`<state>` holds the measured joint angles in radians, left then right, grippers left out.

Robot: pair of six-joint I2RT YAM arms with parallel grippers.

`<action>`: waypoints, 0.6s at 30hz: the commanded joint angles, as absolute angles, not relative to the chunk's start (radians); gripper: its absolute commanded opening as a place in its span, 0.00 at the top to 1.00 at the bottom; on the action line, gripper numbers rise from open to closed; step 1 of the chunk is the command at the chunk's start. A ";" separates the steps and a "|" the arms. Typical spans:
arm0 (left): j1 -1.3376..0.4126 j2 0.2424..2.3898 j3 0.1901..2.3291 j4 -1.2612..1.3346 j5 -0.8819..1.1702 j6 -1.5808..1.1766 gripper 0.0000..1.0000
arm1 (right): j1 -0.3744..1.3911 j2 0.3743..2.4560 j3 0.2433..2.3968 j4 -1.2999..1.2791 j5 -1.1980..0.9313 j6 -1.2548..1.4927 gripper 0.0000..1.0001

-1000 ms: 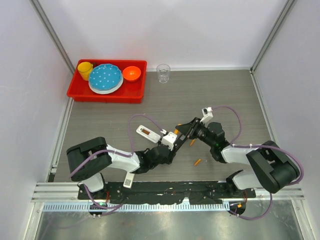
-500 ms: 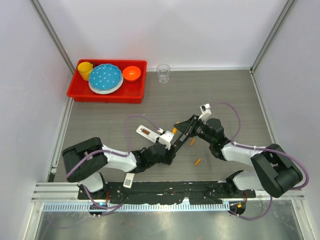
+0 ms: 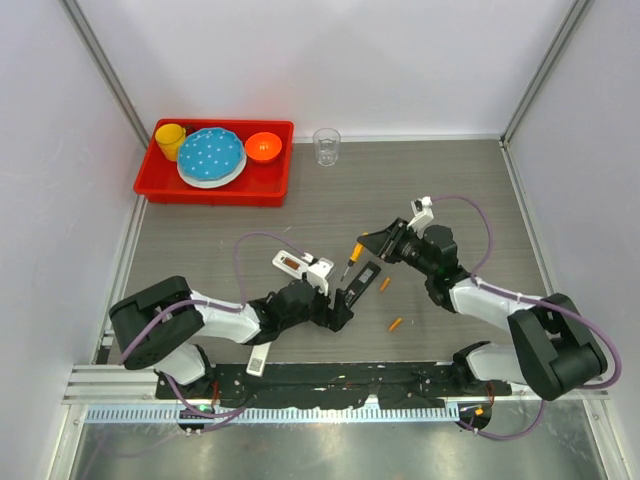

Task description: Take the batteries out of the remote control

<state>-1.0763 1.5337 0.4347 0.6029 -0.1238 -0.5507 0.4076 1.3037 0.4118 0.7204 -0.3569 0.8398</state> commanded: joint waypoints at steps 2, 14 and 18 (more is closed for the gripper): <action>-1.020 1.519 0.406 0.624 0.024 -0.609 0.20 | 0.397 1.190 0.454 0.525 -0.302 0.671 0.99; -0.910 1.719 0.497 0.747 0.322 -0.676 0.52 | 0.397 1.106 0.420 0.371 -0.218 0.597 0.99; -0.936 1.804 0.552 0.762 0.383 -0.687 0.70 | 0.396 1.059 0.420 0.328 -0.203 0.588 0.99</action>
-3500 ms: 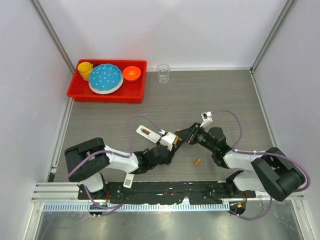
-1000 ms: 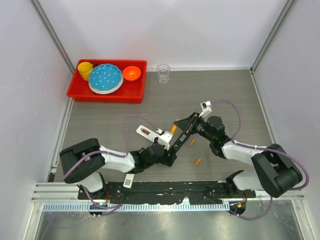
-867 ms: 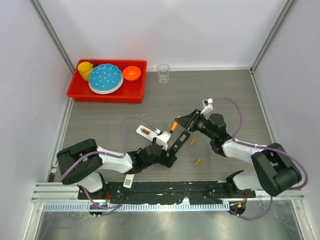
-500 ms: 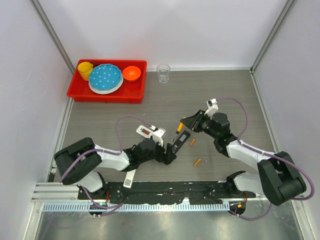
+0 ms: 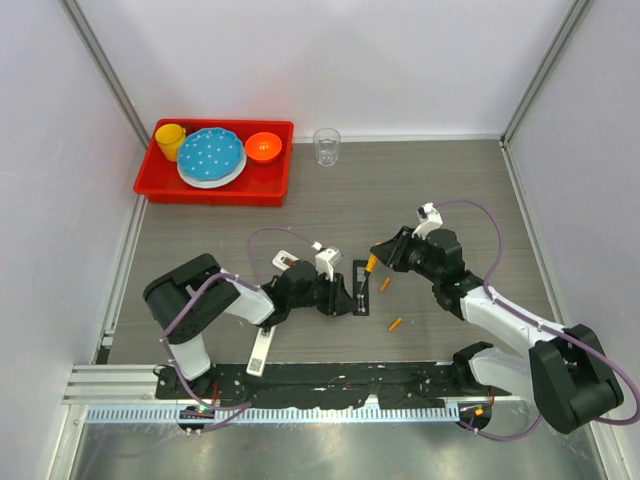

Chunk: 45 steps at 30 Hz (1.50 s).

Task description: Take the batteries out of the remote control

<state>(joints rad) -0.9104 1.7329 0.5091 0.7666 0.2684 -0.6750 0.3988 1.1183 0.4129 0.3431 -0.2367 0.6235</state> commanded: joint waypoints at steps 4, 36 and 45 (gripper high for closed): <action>-0.943 1.832 0.539 0.848 0.396 -0.730 0.72 | 0.396 1.032 0.416 0.290 -0.180 0.571 0.99; -0.916 1.821 0.604 0.661 0.221 -0.742 1.00 | 0.393 1.094 0.371 0.184 -0.187 0.508 0.99; -0.905 1.856 0.650 0.575 0.189 -0.758 1.00 | 0.394 1.083 0.411 0.133 -0.270 0.537 0.99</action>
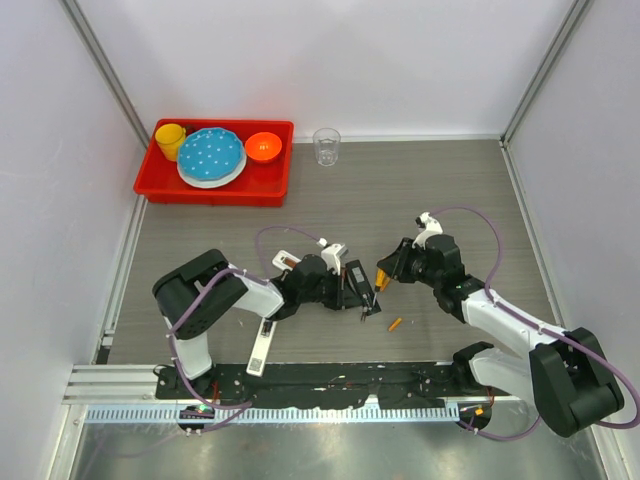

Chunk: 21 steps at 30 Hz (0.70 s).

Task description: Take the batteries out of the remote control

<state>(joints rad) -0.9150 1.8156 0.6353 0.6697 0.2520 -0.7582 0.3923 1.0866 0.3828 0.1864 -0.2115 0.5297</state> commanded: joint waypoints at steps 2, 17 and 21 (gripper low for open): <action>-0.907 1.864 0.650 0.575 0.190 -0.762 1.00 | 0.394 1.077 0.414 0.137 -0.272 0.541 0.99; -0.905 1.813 0.627 0.552 0.207 -0.762 1.00 | 0.396 1.055 0.365 0.247 -0.175 0.571 0.99; -0.907 1.804 0.612 0.557 0.218 -0.764 1.00 | 0.396 1.039 0.333 0.307 -0.149 0.600 0.99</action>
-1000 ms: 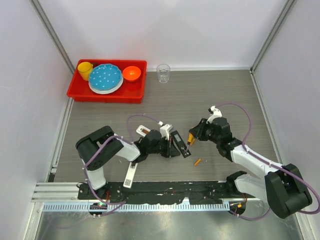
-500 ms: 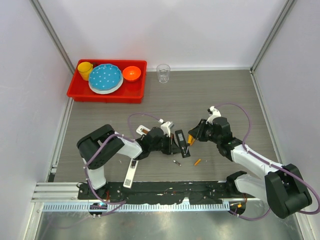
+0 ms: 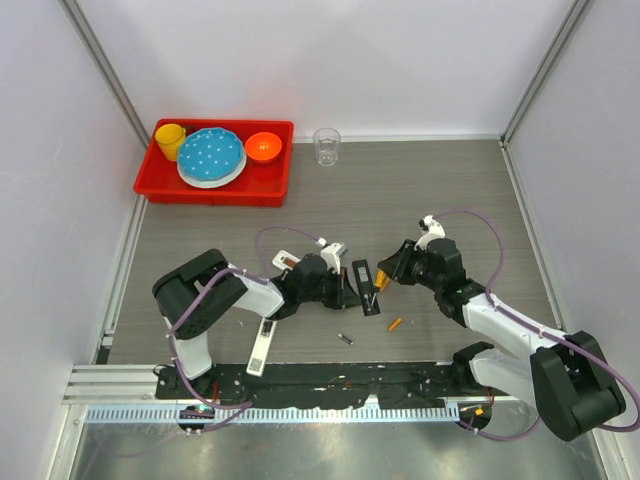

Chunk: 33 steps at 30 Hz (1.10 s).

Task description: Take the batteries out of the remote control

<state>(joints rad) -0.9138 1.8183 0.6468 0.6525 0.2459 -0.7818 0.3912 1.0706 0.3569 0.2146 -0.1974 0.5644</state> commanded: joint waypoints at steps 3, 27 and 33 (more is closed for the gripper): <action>-0.907 1.804 0.603 0.561 0.222 -0.768 1.00 | 0.396 1.028 0.318 0.330 -0.118 0.604 0.99; -0.942 1.879 0.624 0.620 0.252 -0.825 1.00 | 0.396 1.039 0.262 0.403 -0.107 0.664 0.99; -0.950 1.898 0.627 0.620 0.242 -0.833 1.00 | 0.397 1.061 0.249 0.457 -0.135 0.718 0.99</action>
<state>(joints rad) -0.9344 1.8473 0.6369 0.7155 0.2619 -0.8383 0.3904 1.0386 0.2569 0.3855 -0.0990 0.6659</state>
